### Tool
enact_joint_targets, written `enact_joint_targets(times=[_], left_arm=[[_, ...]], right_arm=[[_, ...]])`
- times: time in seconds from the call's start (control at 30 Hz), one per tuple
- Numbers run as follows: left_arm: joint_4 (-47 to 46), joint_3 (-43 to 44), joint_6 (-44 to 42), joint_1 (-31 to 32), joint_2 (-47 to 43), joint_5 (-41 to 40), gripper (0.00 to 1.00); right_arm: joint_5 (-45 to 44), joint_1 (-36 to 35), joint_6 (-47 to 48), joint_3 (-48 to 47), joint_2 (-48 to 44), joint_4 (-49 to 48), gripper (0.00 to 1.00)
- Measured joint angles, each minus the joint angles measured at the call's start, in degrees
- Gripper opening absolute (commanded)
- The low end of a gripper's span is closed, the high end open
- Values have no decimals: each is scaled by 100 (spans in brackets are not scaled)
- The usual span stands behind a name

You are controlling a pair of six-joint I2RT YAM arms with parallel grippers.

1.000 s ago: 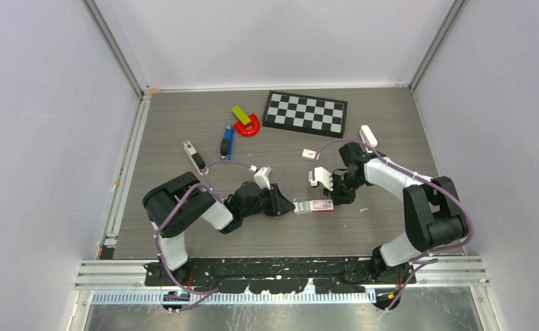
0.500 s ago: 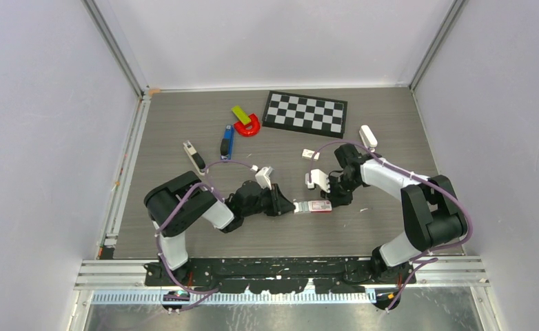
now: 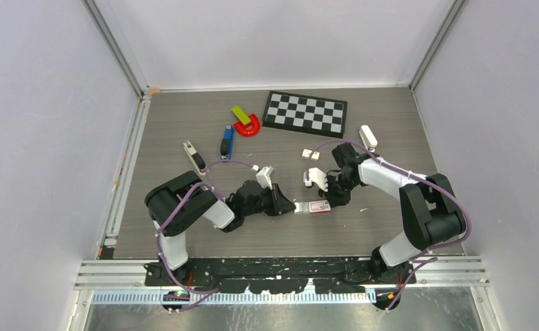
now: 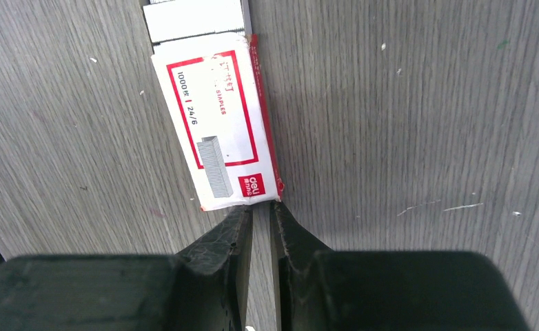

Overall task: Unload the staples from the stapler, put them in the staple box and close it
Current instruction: Close the staple box at the center of the board.

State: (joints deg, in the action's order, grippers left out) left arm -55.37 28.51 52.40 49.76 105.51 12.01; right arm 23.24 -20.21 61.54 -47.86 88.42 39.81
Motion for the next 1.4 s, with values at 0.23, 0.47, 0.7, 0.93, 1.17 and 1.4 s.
enact_joint_targets(times=[0.23,0.47,0.7,0.93,1.17,1.4], left_arm=[[28,20,24,0,2,0,11],[33,20,70,0,0,-2,11],[35,20,103,0,0,-2,11],[37,20,105,0,0,-2,11],[39,33,109,2,0,13,11],[42,33,120,2,2,46,11]], right_arm=[[22,-74,-4,-76,76,81,25],[4,-9,35,-142,122,240,29],[-26,221,273,-164,122,555,29],[57,275,472,-175,125,802,28],[81,17,369,-177,164,623,28],[-74,-479,79,-249,229,501,27]])
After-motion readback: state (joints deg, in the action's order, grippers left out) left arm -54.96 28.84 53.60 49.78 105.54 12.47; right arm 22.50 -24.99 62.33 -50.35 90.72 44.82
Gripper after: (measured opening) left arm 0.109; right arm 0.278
